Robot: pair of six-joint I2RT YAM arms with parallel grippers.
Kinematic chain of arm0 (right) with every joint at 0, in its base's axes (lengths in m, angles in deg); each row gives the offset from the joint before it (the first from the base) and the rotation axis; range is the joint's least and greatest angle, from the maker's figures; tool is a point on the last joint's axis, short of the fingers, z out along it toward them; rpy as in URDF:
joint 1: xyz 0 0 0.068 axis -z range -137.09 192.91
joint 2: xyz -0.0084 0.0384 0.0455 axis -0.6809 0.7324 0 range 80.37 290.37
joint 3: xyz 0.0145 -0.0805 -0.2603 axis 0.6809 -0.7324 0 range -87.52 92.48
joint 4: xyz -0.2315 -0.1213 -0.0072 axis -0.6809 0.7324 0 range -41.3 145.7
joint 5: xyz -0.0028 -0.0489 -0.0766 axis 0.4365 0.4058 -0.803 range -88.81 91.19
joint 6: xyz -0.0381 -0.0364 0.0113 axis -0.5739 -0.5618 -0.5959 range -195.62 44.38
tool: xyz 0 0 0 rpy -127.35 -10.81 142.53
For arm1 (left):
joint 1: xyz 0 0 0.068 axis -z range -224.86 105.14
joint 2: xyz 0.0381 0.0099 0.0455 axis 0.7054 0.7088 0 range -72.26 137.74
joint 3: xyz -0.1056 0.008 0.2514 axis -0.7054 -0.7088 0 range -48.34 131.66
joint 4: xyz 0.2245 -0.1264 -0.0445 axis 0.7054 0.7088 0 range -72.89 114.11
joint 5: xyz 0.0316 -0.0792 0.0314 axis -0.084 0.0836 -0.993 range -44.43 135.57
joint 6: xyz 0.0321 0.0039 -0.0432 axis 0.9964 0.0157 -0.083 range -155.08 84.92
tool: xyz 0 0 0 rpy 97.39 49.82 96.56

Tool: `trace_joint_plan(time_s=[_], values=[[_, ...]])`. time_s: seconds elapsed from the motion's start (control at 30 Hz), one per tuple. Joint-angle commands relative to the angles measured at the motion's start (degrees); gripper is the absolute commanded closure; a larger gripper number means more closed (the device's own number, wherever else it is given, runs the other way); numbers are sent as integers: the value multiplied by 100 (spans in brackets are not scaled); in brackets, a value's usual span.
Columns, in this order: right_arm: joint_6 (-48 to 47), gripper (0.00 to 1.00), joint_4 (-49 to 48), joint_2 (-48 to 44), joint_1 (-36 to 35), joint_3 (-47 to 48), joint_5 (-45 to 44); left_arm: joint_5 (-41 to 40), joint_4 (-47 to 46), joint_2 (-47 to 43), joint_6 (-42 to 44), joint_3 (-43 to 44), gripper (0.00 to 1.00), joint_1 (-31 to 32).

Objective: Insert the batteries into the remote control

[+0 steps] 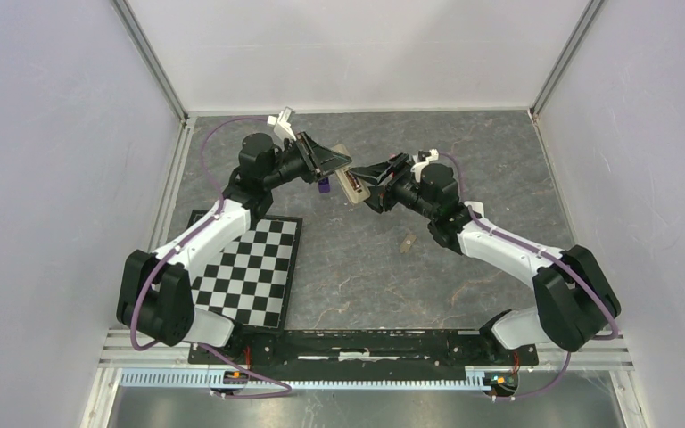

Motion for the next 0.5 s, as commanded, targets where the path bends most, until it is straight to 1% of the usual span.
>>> trace_joint_plan(time_s=[0.0,0.17,0.23,0.27,0.3,0.4,0.47], values=[[91,38,-584,0,-21,168,29,247,-60,-21,231,-15,98,83],[-111,45,-593,-80,-21,68,-59,241,-33,-3,56,54,98,83],[-220,46,-591,-149,-21,-5,-139,221,4,-4,17,93,98,76],[-316,43,-593,-184,-13,-22,-174,221,13,-10,-2,116,98,75],[-431,38,-593,-228,8,-42,-187,217,25,-7,-2,129,98,70],[-841,14,-593,-369,111,-63,-198,228,86,-15,128,165,98,38],[-1230,6,-593,-465,194,-78,-188,274,110,-28,219,166,98,-10]])
